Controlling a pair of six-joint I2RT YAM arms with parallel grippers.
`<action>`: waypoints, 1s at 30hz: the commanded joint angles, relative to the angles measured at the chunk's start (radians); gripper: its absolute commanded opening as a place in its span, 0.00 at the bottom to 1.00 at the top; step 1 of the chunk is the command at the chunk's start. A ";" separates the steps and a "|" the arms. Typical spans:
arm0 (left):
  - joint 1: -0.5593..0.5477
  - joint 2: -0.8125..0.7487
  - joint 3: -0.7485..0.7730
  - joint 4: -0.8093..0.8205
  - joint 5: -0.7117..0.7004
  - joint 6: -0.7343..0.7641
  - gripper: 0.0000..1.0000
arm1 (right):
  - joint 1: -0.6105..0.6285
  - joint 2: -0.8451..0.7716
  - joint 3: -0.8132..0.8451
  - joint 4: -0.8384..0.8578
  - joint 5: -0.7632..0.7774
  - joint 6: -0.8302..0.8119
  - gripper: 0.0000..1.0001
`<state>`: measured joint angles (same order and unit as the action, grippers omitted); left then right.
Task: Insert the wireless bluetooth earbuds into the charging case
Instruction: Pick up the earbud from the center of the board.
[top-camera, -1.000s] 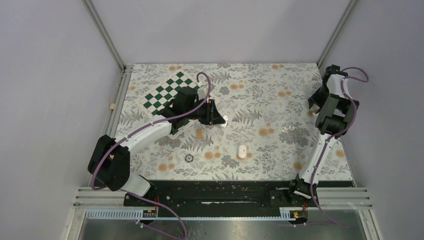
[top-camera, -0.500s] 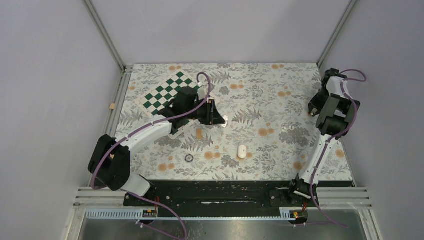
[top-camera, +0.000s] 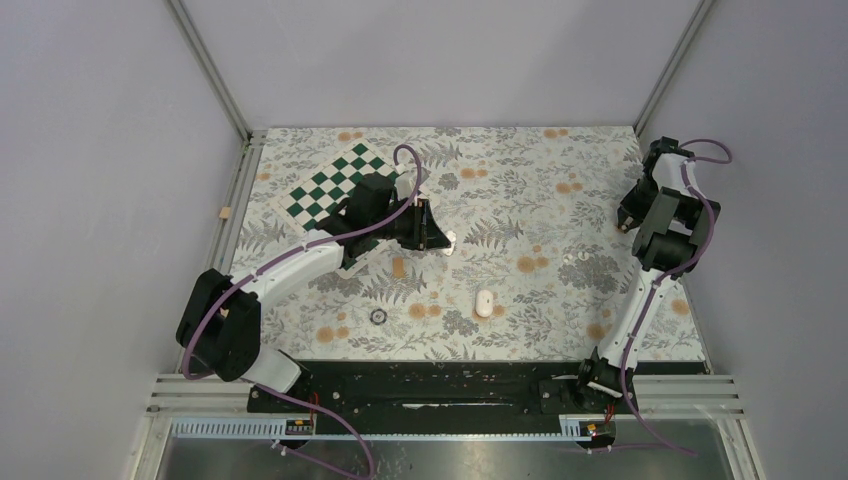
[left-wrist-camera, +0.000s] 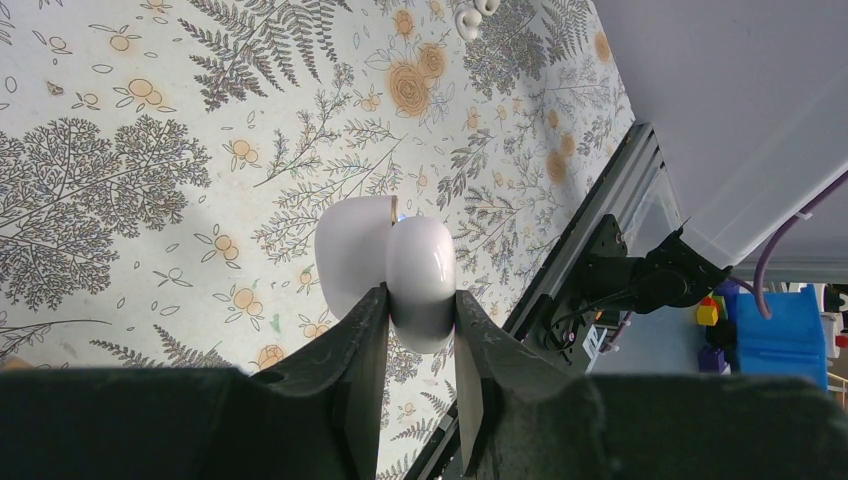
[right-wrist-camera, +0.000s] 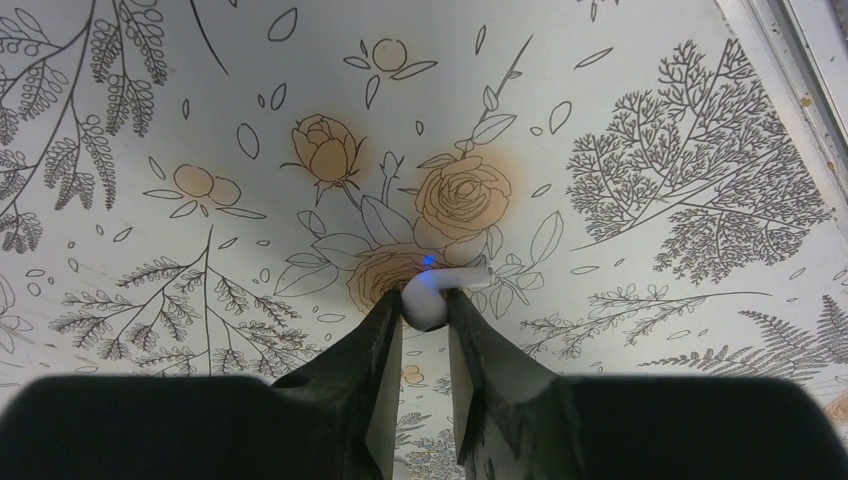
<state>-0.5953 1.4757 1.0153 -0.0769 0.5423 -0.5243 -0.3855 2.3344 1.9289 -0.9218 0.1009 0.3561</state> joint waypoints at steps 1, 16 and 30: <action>0.002 -0.002 0.051 0.030 -0.012 -0.008 0.00 | -0.007 -0.038 -0.028 0.023 -0.017 -0.003 0.20; 0.022 -0.061 0.052 -0.045 -0.072 -0.008 0.00 | 0.109 -0.448 -0.432 0.193 -0.183 0.031 0.10; 0.055 -0.192 -0.004 -0.129 -0.026 -0.087 0.00 | 0.435 -0.910 -0.829 0.378 -0.594 0.198 0.06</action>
<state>-0.5579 1.2945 1.0119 -0.1940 0.4534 -0.5636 0.0578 1.5925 1.1915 -0.6353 -0.2943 0.4633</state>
